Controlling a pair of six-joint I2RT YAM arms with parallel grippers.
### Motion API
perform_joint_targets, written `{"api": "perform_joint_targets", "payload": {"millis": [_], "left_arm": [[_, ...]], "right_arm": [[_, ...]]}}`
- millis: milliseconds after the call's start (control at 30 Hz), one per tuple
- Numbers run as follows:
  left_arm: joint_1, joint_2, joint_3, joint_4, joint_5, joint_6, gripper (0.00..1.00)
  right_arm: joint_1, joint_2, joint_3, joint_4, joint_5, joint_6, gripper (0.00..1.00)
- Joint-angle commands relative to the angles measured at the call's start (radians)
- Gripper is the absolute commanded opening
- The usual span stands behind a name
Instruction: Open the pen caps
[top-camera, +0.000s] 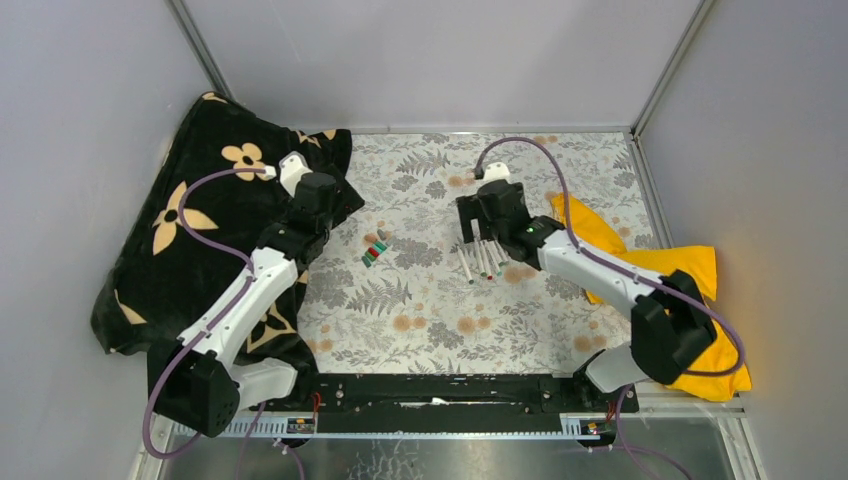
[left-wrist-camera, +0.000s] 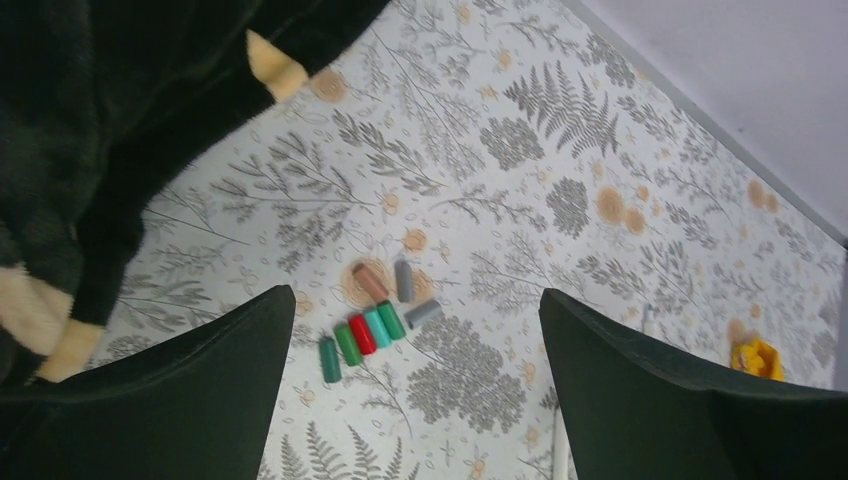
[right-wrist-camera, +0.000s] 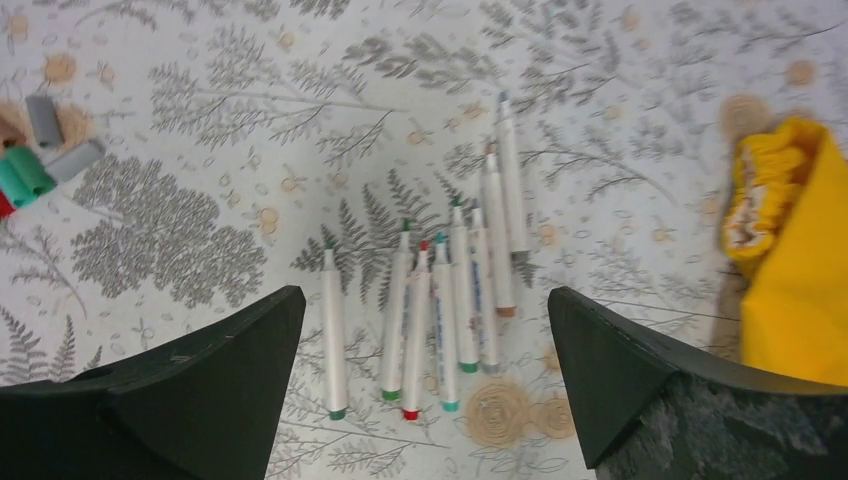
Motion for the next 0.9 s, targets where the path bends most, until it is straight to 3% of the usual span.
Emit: {"api": "perform_joint_targets", "payload": {"millis": [0, 200, 467, 733, 867], "left_arm": [[-0.009, -0.019, 0.015, 0.038, -0.159, 0.065, 0.99], [-0.014, -0.035, -0.035, 0.077, -0.243, 0.076, 0.99], [-0.015, 0.029, 0.013, 0.073, -0.172, 0.198, 0.99], [-0.015, -0.136, -0.181, 0.365, -0.170, 0.283, 0.99], [-0.015, -0.169, -0.228, 0.430, -0.172, 0.322, 0.99]], "right_arm": [[-0.020, -0.108, -0.056, 0.087, 0.127, -0.045, 1.00], [-0.032, -0.177, -0.117, 0.122, 0.291, -0.058, 1.00], [-0.035, -0.230, -0.172, 0.204, 0.418, -0.023, 1.00], [-0.033, -0.263, -0.216, 0.223, 0.461, -0.024, 1.00], [-0.035, -0.294, -0.256, 0.284, 0.481, -0.026, 1.00]]}}
